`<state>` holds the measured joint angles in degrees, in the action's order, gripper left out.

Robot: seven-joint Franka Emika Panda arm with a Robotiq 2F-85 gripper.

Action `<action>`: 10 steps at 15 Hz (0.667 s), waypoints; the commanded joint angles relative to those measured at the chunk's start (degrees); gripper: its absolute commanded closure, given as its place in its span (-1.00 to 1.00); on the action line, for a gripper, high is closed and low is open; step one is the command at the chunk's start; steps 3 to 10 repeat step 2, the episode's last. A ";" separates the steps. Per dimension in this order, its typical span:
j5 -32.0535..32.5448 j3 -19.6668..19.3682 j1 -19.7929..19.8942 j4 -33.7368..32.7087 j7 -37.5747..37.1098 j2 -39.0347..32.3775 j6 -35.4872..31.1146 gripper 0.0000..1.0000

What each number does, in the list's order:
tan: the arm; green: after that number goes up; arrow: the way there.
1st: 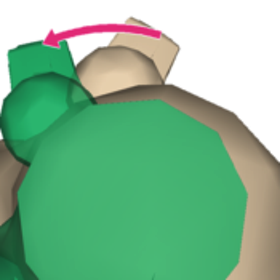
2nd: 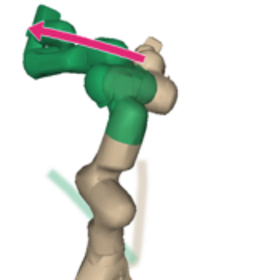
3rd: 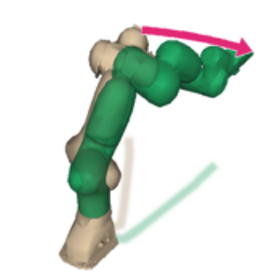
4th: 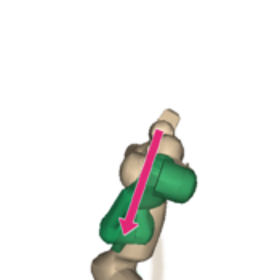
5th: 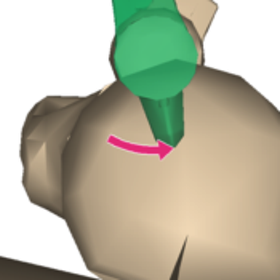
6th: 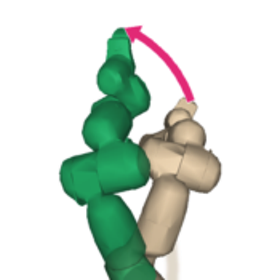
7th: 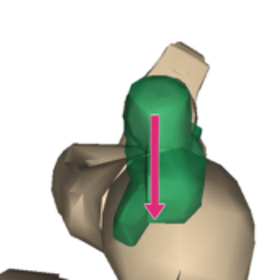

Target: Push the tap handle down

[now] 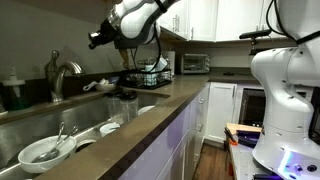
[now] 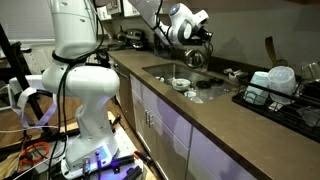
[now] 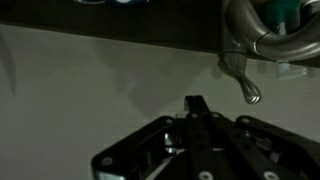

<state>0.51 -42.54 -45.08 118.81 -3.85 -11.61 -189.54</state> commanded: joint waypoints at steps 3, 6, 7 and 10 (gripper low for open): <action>2.03 -10.64 -10.79 5.33 1.83 5.68 4.87 0.94; 2.03 -10.64 -10.79 5.33 1.83 5.68 4.87 0.94; 2.03 -10.64 -10.79 5.33 1.83 5.68 4.87 0.94; 2.03 -10.64 -10.79 5.33 1.83 5.68 4.87 0.94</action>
